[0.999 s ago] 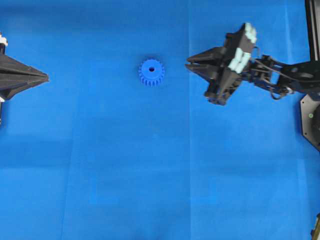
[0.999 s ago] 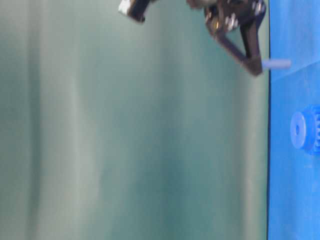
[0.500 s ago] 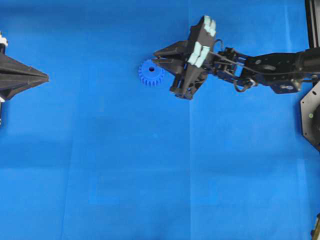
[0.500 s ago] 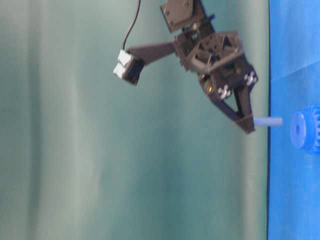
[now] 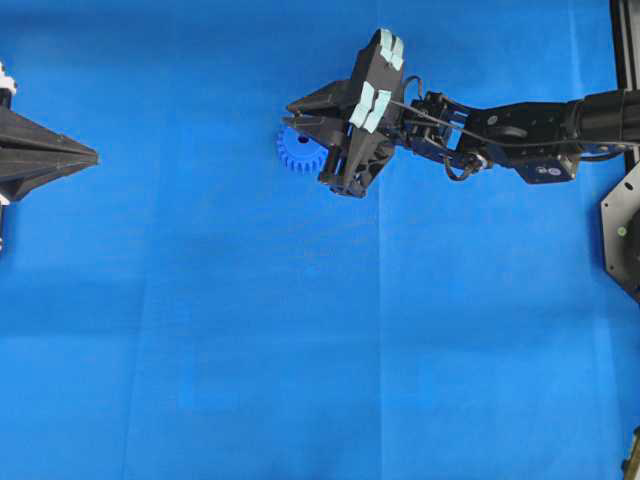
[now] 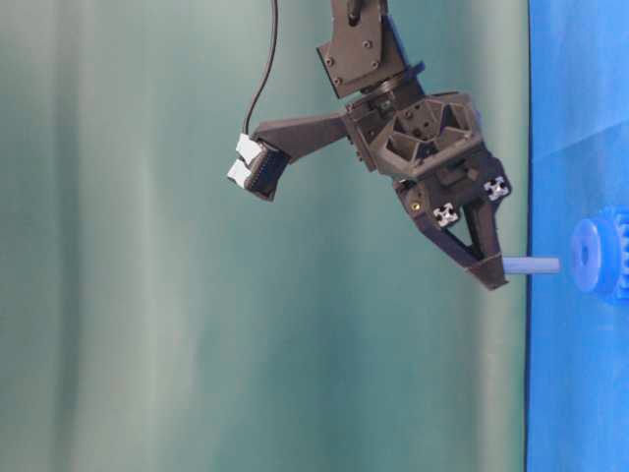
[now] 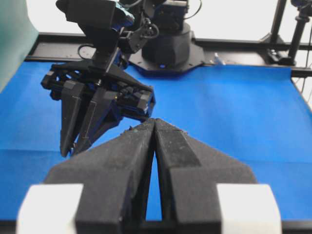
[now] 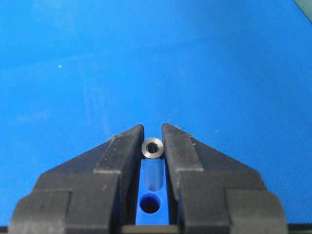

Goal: Insert the shaft placed at a random location into the center hole of the small gear at another random location.
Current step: 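Carry the held shaft left over the blue gear's center hole, then align and lower the shaft into the gear's center hole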

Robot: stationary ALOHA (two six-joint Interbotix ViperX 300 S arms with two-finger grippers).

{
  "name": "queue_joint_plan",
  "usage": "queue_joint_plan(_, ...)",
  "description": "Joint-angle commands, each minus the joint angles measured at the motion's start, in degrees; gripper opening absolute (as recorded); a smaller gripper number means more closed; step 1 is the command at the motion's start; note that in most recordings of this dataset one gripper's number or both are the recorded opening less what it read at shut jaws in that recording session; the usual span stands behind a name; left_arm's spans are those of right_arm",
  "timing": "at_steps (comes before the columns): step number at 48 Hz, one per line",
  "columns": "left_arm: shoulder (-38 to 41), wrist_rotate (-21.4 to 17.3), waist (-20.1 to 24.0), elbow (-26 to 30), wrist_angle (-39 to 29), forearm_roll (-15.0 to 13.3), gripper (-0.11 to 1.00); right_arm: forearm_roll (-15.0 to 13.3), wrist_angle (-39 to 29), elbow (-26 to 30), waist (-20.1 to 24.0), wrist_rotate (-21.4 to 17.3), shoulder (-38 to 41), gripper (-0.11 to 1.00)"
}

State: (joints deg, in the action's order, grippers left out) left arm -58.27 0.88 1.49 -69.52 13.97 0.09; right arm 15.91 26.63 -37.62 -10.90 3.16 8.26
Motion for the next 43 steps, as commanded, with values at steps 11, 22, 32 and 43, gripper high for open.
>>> queue_joint_plan(11, 0.26, 0.0, 0.35, 0.62, 0.26, 0.0, 0.0, 0.09, 0.7, 0.35, 0.18, -0.09, 1.49, 0.03)
queue_joint_plan(22, 0.26, 0.0, 0.53, 0.62, 0.26, 0.0, 0.0, 0.09, 1.23, 0.09, 0.18, -0.09, 1.58, 0.03)
queue_joint_plan(32, 0.26, 0.09, 0.44, 0.62, -0.09, 0.0, 0.0, 0.09, 0.88, -0.18, 0.09, -0.18, -0.53, 0.03)
queue_joint_plan(43, 0.18, 0.09, 0.44, 0.7, -0.18, 0.09, 0.0, -0.18, 0.7, -1.05, 0.09, 0.09, -4.04, 0.03)
